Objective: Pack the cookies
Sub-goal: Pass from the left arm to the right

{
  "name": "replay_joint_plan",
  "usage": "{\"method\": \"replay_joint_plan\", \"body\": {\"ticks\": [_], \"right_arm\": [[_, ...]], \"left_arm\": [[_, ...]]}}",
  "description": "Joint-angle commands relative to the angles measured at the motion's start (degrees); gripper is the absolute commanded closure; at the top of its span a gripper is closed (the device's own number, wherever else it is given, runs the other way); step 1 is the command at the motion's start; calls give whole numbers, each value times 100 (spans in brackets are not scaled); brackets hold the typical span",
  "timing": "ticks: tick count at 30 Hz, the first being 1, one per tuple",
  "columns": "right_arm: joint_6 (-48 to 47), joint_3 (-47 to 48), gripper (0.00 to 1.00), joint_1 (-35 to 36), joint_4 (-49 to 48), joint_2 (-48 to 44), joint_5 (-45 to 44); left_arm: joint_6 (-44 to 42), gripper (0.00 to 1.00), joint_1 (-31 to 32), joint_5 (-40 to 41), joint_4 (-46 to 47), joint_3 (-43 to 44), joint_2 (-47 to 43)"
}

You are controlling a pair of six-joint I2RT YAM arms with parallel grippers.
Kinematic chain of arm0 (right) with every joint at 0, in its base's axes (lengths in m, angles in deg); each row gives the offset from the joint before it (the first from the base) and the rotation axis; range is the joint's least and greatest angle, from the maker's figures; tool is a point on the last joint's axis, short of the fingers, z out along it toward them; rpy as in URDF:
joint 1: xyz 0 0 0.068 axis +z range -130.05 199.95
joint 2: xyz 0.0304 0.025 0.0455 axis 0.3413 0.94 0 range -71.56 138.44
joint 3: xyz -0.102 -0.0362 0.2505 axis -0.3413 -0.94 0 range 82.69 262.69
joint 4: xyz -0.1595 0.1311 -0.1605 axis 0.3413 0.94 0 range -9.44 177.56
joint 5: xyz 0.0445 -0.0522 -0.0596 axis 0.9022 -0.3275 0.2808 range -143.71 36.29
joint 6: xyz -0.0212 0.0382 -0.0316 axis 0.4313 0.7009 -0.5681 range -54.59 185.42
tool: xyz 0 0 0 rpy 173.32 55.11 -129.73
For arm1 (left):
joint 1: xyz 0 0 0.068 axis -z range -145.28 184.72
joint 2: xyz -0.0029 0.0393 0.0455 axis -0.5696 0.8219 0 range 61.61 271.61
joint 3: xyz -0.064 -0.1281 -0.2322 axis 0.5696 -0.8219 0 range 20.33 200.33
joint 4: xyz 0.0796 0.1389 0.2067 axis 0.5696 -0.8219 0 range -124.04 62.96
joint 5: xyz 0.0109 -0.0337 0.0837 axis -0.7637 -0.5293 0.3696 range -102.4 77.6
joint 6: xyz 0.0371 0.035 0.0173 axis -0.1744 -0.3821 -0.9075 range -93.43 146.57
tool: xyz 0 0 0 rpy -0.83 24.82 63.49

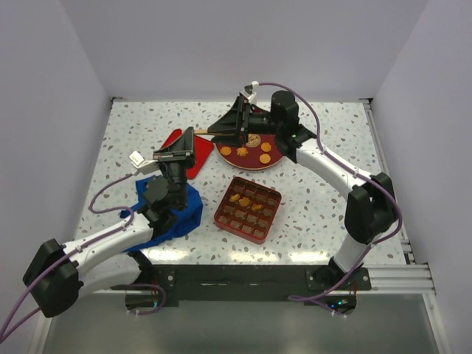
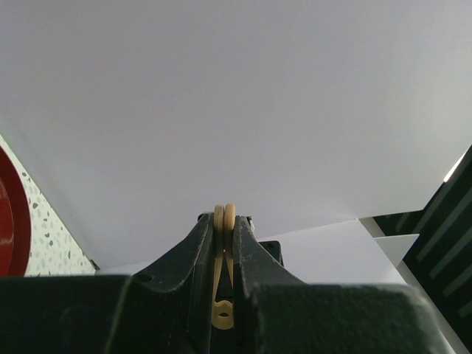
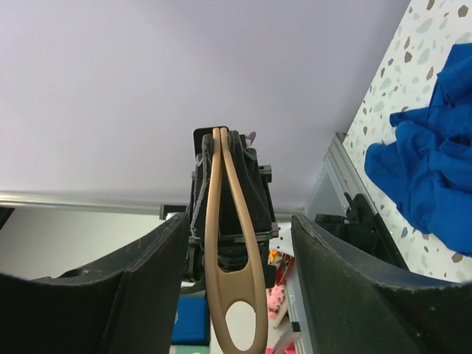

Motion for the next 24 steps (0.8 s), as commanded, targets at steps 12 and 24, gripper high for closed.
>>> {"method": "replay_joint_plan", "body": {"ticks": [12, 24], "right_arm": [[-105, 139, 51, -9, -113, 16, -111], [-131, 104, 50, -26, -112, 7, 3]], "left_arm": [[-166, 100, 136, 444, -142, 240, -104], [-96, 100, 137, 418, -204, 179, -77]]}}
